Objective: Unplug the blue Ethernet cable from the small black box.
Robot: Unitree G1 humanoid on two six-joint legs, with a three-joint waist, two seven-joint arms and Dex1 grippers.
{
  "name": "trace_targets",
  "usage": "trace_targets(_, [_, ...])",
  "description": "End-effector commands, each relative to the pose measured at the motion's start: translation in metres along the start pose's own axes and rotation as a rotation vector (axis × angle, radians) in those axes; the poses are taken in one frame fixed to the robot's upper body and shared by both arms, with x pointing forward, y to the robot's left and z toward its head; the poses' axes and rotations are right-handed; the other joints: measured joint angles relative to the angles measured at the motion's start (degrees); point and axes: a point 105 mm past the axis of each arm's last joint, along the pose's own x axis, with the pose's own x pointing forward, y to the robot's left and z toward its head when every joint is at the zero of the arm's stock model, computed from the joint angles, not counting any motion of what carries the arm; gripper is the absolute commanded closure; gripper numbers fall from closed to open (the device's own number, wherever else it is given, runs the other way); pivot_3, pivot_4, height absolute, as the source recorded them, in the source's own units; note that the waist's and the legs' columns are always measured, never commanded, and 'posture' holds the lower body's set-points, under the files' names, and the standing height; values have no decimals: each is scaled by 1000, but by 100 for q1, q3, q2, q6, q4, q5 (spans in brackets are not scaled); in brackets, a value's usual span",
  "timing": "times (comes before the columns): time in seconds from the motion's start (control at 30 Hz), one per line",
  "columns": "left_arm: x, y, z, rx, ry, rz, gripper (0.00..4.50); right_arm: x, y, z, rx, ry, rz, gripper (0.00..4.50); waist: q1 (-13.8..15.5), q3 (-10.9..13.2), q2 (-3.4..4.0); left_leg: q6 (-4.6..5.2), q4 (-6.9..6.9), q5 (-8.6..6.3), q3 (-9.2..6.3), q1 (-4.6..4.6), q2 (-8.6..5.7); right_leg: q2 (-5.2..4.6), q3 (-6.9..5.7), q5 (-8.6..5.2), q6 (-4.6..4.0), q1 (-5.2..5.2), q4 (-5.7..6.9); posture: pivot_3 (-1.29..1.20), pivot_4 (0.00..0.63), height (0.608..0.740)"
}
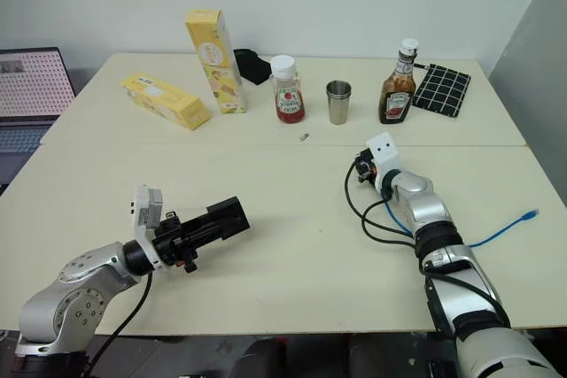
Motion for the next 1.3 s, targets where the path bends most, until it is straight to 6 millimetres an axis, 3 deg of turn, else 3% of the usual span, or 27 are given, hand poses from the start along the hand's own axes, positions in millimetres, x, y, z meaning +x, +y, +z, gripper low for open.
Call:
trace_targets(0.03, [-3, 17, 15, 79, -50, 120, 3718, -13, -8, 32, -69, -118, 34, 2066, 6, 0, 0, 0, 0, 0, 0, 1, 0, 2, 7, 0, 0, 0, 1, 0, 150, 740])
trace_targets(0.1, [-5, 29, 16, 138, -64, 200, 3718, -23, 0, 45, -110, -172, 105, 1477, 18, 0, 0, 0, 0, 0, -2, 0, 1, 3, 20, 0, 0, -1, 2, 0, 150, 740])
trace_targets(0.17, [-11, 51, 21, 249, -97, 348, 3718, -44, 29, 61, -156, -242, 304, 917, 23, 0, 1, 0, 0, 0, 1, 0, 0, 3, 25, 0, 1, -2, 1, 0, 150, 740])
trace_targets(0.37, [-30, 102, 27, 415, -206, 715, 3718, -78, 98, 85, -216, -295, 613, 917, 9, 0, 0, 2, 0, -1, 0, 4, 1, -2, 35, 2, 3, -3, -1, 0, 150, 740])
trace_targets(0.63, [-25, 134, 3, 378, -243, 861, 3718, -71, 146, 97, -245, -270, 711, 917, 37, -5, -8, 1, 8, -1, -1, 2, -6, 1, 30, 6, 8, -4, 1, 0, 150, 740])
trace_targets(0.77, [-17, 139, -7, 343, -228, 840, 3718, -70, 154, 90, -276, -244, 731, 917, 53, -6, -10, 1, 11, -1, -2, -3, -9, -2, 10, 8, 13, -4, 0, 0, 150, 740])
trace_targets(0.83, [-17, 139, -13, 309, -221, 823, 3017, -71, 156, 88, -276, -237, 732, 850, 38, -6, -10, 1, 11, -1, -2, -2, -11, -4, 11, 10, 16, -4, -1, 0, 150, 740])
trace_targets(1.17, [-36, 123, -30, 279, -167, 812, 1023, -75, 161, 79, -236, -209, 727, 850, 7, -7, -10, 1, 7, -1, -6, 6, -3, -4, 25, 10, 16, -5, -1, 0, 150, 740])
trace_targets(1.3, [-54, 102, -29, 253, -134, 815, 1023, -79, 162, 72, -192, -193, 706, 850, -42, -7, -10, 2, 4, -1, -3, 11, 6, -10, 48, 10, 16, -6, 0, 0, 150, 740])
